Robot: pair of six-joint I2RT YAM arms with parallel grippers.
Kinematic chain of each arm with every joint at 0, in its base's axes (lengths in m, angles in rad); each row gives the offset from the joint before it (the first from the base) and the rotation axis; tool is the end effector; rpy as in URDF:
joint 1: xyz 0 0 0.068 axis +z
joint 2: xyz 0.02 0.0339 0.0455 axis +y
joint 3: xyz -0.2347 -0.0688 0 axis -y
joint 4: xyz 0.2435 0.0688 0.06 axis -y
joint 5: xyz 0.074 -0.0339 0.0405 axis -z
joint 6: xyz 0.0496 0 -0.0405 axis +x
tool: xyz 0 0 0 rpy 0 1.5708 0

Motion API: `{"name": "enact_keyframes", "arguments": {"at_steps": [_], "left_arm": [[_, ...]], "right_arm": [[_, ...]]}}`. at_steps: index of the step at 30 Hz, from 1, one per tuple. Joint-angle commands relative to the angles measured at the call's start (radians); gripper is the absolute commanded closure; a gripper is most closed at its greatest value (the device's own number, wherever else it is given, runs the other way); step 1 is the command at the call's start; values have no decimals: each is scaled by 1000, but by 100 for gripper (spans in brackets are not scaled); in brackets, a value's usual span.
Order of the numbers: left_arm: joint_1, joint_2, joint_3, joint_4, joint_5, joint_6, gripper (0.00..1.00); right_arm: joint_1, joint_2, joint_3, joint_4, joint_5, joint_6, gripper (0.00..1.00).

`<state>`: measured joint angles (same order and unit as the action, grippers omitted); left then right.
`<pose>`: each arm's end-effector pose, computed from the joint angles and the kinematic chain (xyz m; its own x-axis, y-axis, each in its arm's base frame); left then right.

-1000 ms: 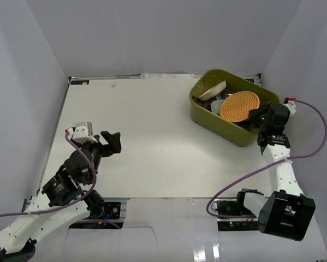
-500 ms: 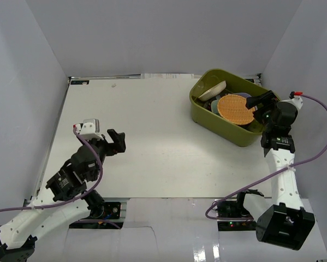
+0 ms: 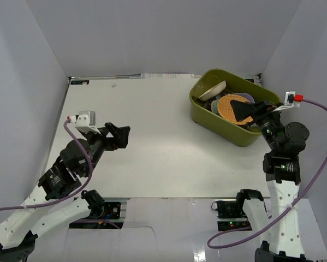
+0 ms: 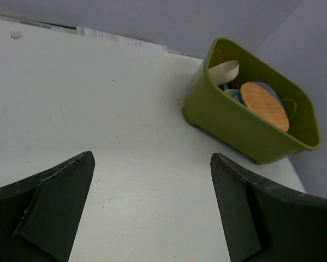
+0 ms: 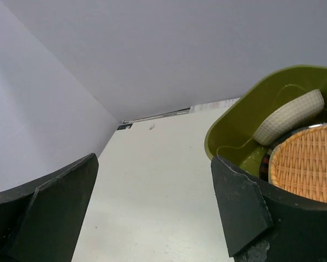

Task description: Place the plates into the plastic bin on the countertop

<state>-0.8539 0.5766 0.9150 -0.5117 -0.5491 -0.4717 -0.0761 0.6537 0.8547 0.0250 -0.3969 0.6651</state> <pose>0.1165 -0.0942 0.3588 -0.2396 -0.3150 -0.9183 0.2204 0.9036 -0.3674 0.1779 0.0057 0.3905 -0.0127 0.5718 -0.8203 -0.3783 0.7566 0.5333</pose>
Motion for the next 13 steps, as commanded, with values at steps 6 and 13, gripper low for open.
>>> {"name": "enact_keyframes", "arguments": {"at_steps": [6, 13], "left_arm": [[1, -70, 102, 79, 34, 42, 2], [1, -119, 108, 61, 129, 16, 2]], "right_arm": [[13, -130, -13, 33, -164, -29, 10], [24, -158, 110, 4, -106, -33, 10]]}}
